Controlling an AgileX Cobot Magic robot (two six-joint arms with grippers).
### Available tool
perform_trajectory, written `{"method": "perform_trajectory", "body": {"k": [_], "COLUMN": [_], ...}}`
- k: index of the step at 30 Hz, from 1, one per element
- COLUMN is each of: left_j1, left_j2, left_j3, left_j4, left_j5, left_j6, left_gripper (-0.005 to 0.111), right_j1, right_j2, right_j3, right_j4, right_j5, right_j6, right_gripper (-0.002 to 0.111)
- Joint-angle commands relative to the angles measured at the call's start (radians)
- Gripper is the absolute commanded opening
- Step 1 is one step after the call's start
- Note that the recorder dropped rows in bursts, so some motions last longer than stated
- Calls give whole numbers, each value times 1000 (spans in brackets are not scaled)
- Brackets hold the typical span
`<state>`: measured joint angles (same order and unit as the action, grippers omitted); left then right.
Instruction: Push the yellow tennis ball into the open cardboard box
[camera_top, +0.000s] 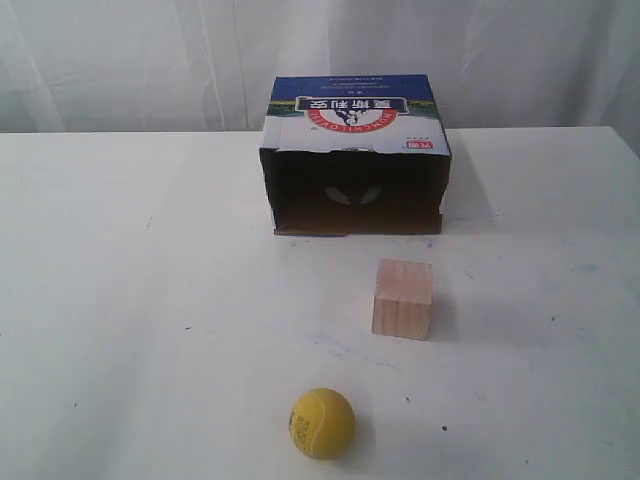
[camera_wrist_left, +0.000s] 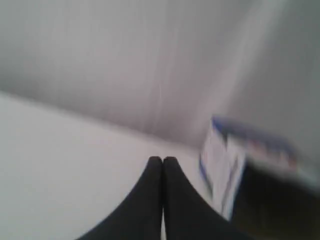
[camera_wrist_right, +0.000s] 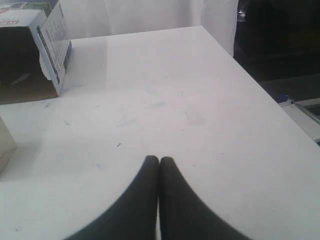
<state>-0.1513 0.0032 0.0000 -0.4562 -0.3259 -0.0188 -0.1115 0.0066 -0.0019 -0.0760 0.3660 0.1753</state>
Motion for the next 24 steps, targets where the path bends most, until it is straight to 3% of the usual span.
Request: {"method": "perform_trajectory", "body": {"k": [1,3,7,11,14,19,24], "left_j1": [-4,-4,-4,-18,-86,-277,-477], "left_j2": [75,188,494,887,1095,1305,1399], "left_j3": [-81,-193,-478,-781,-897,-867,-730], "left_j4": [-265,-219,380,1022,1379,1454,1446], "left_j5": [-487,-403,-130,227,339,312,320], "left_j6": [-204,-189,-247,-773,-1054,-1079,-1083], "left_gripper": [0,0,0,0,0,0,0], "right_j1": [-9,-9,-9,-9,-9,-9,-9], "right_j2": [-7,-7,-7,-7,-7,-7,-7], "right_j3": [2,2,2,2,2,2,2], "right_j4": [-2,-2,-2,-2,-2,-2,-2], "right_j5": [-12,-12,-12,-12,-12,-12,-12], "right_j6": [6,6,6,6,6,6,6], "right_gripper": [0,0,0,0,0,0,0]}}
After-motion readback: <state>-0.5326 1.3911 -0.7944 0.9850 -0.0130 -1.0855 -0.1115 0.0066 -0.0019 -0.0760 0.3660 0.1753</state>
